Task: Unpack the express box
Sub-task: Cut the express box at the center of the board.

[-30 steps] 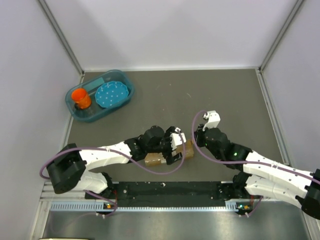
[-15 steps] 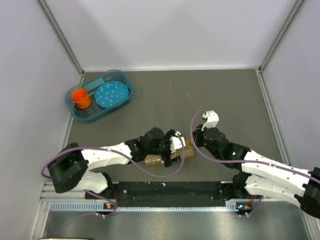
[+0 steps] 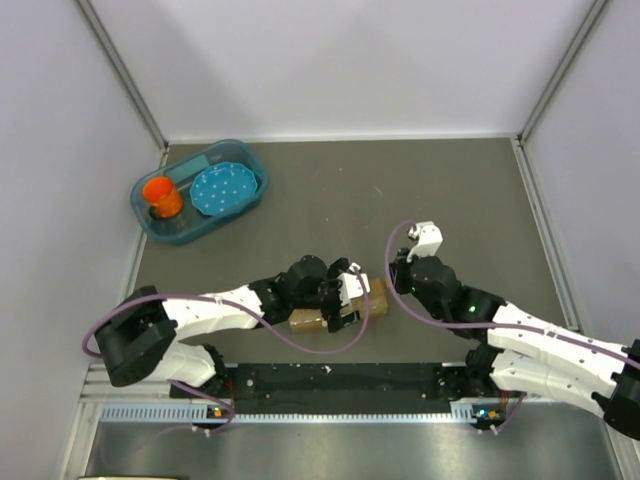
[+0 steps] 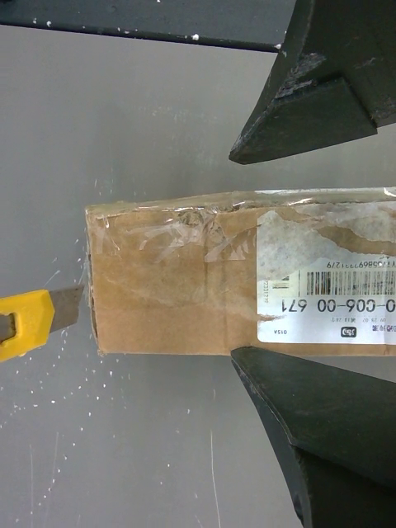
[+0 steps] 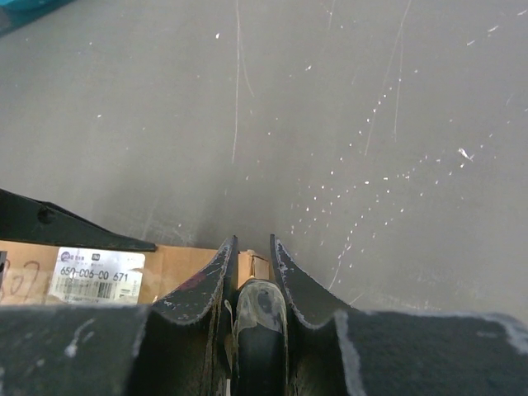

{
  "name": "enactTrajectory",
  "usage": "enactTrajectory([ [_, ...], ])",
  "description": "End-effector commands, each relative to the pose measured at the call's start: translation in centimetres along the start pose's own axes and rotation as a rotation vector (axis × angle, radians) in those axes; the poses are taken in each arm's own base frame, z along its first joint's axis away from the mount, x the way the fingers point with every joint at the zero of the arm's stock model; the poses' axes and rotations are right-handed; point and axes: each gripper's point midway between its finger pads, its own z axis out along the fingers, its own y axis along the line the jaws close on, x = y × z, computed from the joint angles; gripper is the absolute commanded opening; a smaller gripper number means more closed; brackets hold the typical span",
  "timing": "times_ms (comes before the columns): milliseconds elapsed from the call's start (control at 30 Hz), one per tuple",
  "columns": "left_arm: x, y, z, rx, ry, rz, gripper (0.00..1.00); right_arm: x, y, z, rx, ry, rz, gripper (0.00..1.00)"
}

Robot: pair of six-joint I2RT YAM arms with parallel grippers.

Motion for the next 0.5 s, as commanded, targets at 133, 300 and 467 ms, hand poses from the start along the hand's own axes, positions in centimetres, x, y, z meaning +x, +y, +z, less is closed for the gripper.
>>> enactTrajectory([
  [133,-0.7,0.6,-0.2,-0.024,-0.029,0.029,0.99,-0.4,0.3,0.5,0.005,-0.013,-0.015,0.0],
  [300,-0.7,0.5,-0.2,-0.02,-0.032,0.026,0.99,-1.0,0.4,0.8,0.001,-0.03,0.002,0.0],
  [467,-0.7,0.5,-0.2,-0.022,-0.039,0.024,0.99,-1.4,0.6,1.1,0.0,-0.039,0.005,0.0],
])
